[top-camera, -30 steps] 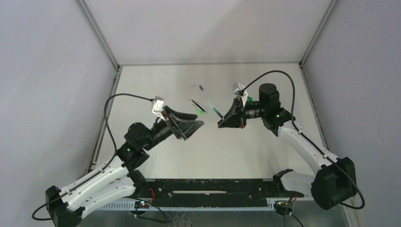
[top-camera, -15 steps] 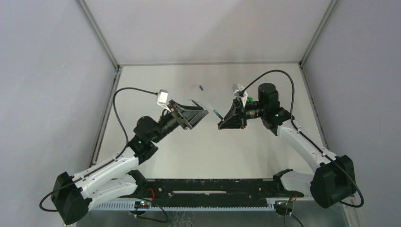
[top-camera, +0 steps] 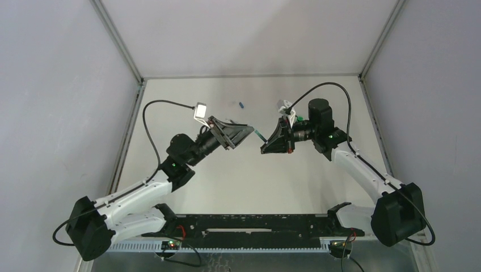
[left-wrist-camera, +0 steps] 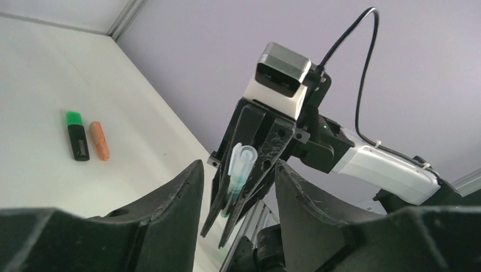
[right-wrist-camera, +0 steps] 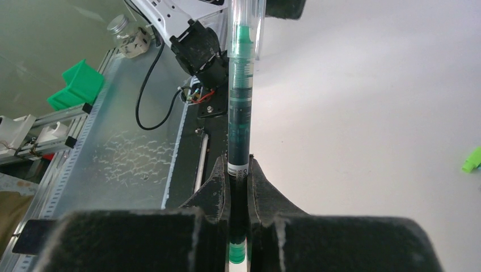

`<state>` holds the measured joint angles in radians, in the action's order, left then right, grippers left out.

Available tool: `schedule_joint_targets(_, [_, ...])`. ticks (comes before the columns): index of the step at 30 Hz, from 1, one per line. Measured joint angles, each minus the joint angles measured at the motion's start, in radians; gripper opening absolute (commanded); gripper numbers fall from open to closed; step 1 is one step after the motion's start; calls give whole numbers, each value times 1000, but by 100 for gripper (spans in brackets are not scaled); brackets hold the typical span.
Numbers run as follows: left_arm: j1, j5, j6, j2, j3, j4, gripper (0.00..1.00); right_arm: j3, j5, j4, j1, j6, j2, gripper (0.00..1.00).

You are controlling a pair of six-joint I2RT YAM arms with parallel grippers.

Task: Insert the pens into the pen caps
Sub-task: Place the pen at the center of the board.

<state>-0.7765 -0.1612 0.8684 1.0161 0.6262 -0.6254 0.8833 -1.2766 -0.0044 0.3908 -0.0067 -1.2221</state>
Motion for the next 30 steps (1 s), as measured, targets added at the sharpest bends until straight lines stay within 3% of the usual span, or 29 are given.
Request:
schedule_joint_targets(13, [0, 3, 15, 23, 11, 0, 32, 8, 16, -10, 3, -12, -4, 0])
schedule_joint_targets(18, [-2, 11, 14, 23, 27, 29, 31, 8, 20, -13, 3, -12, -5, 0])
schedule_joint_targets(24, [-2, 23, 14, 23, 34, 53, 41, 8, 27, -14, 3, -12, -5, 0])
schedule_joint_targets(30, [-2, -3, 14, 39, 64, 61, 42, 8, 49, -14, 6, -13, -5, 0])
